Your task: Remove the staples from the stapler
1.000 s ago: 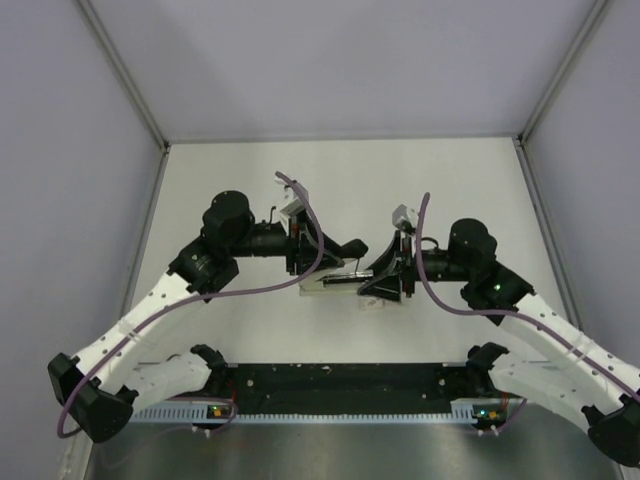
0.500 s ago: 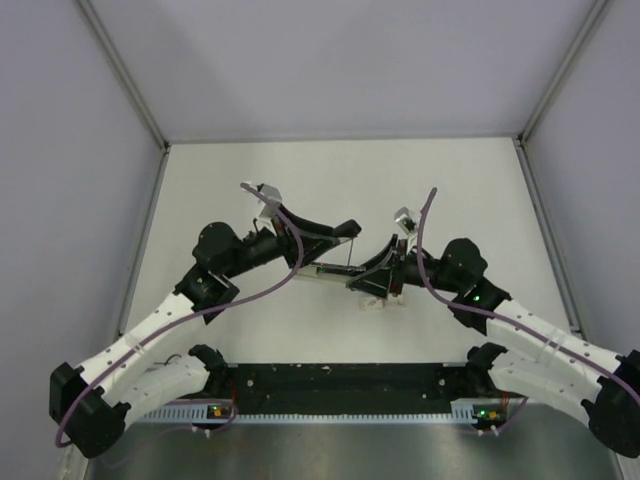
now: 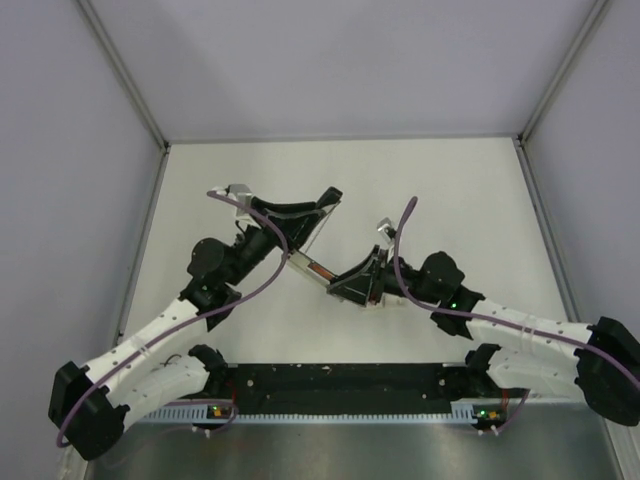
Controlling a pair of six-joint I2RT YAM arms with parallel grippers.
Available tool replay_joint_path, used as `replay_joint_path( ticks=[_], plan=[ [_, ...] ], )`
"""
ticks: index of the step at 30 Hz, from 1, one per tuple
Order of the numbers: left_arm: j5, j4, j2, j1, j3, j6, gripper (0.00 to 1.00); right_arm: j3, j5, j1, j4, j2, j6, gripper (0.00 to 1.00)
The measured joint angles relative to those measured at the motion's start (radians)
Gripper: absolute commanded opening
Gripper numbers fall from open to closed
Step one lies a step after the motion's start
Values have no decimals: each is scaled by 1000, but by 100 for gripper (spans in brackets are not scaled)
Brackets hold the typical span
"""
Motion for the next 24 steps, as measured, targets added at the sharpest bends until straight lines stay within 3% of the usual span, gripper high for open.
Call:
replay_joint_path(
  ticks=[13, 24],
  plan=[
    [-239, 152, -22, -11, -71, -11, 0, 1, 90, 97, 232, 190, 135, 0],
    [-435, 265, 119, -83, -71, 100, 0, 26, 64, 127, 495, 460, 301, 0]
  ],
)
